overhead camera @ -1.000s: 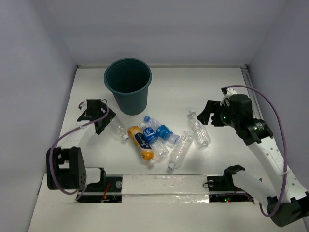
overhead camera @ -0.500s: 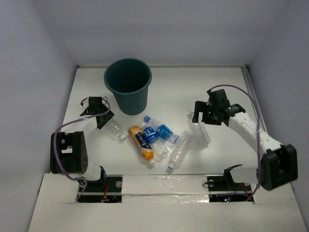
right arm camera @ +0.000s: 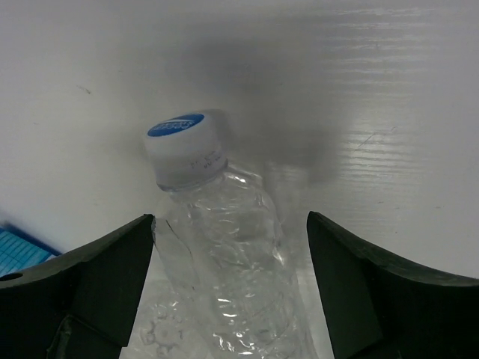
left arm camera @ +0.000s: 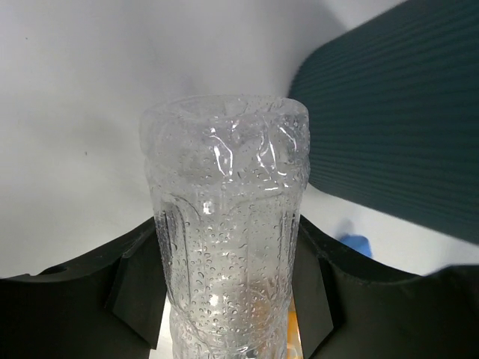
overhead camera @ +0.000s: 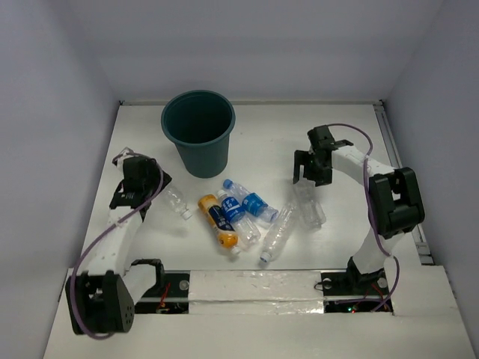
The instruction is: Put the plastic bottles in the bin
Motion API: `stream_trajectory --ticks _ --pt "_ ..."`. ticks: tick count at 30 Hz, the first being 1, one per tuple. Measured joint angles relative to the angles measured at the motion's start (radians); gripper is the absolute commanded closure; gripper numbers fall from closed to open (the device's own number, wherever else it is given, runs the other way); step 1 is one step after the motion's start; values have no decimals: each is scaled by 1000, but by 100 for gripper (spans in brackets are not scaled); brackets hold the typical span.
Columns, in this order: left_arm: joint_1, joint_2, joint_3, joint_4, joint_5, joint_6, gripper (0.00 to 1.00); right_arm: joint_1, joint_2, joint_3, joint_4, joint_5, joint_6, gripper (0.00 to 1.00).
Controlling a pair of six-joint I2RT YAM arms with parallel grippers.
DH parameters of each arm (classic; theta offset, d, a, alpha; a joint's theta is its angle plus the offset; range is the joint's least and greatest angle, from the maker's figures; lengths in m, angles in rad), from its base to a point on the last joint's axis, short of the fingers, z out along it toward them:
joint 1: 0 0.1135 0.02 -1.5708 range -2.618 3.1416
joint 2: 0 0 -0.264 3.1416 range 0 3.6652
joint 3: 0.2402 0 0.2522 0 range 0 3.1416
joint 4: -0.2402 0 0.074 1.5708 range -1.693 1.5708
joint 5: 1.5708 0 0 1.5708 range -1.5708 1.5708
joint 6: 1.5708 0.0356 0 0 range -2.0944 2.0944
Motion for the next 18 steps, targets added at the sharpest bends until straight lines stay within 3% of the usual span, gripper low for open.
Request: stream_trajectory --ticks 4,7,13,18 --pt "0 -160 41 -114 41 7 60 0 27 6 -3 14 -1 24" --pt "-12 -215 160 -202 72 13 60 0 35 14 -3 32 0 36" --pt "-68 -136 544 -191 117 -13 61 0 10 37 -13 108 2 39" --pt "-116 23 845 -92 80 -9 61 0 -121 80 -46 171 2 39"
